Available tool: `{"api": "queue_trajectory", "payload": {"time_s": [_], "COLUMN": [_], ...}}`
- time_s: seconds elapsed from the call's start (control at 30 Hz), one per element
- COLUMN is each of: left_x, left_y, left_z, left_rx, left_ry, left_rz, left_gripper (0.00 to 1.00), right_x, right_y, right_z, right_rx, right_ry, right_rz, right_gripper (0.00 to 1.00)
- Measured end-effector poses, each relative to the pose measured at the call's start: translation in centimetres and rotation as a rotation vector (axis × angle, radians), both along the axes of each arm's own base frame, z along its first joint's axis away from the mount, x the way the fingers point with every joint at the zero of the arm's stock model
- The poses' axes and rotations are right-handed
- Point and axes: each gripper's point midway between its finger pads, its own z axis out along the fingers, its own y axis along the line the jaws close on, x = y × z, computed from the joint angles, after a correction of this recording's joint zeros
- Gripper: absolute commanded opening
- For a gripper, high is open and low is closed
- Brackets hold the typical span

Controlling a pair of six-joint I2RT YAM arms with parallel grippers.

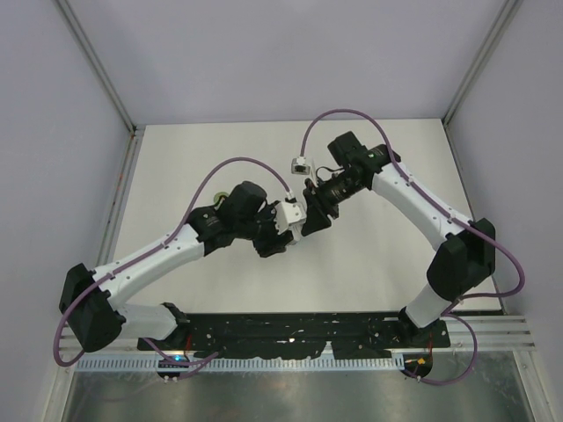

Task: Sort the pills into containers
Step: Screw the lid of the pill bottle onto the pill bottle.

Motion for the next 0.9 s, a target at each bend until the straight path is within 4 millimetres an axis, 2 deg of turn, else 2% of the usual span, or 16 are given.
{"api": "queue_trajectory", "payload": {"time_s": [0.23,0.37,0.47,0.83,0.9], "left_x": [0.6,0.8,0.8,0.9,1.0], "left_y": [0.8,1.2,1.3,0.8,0.5], "left_z": [-0.6,-0.9,-1.3,-1.4,-1.2], "left_rx": [0.06,0.09,0.102,0.077,0.062], "left_ry": [-0.035,-0.056,-0.06,-0.07,-0.074], "left_rz": [0.049,0.069,0.074,0.067,0.061], "left_gripper": [0.0,0.0,0.0,0.0,0.0], "right_x": [0.3,0.6,0.7,0.6,0.5], "right_y": [0.4,0.7,0.8,0.6,0.7], "right_z": [-1.1,-1.6,-2.0,-2.2,-2.2], "right_rx": [-0.027,-0.037,-0.047,-0.068,-0.069], "right_ry": [0.075,0.112,0.134,0.126,0.125], "right_rz": [-0.03,-0.043,-0.047,-0.046,-0.04], "right_gripper": [0.18,0.25,0.35,0.62,0.64]}}
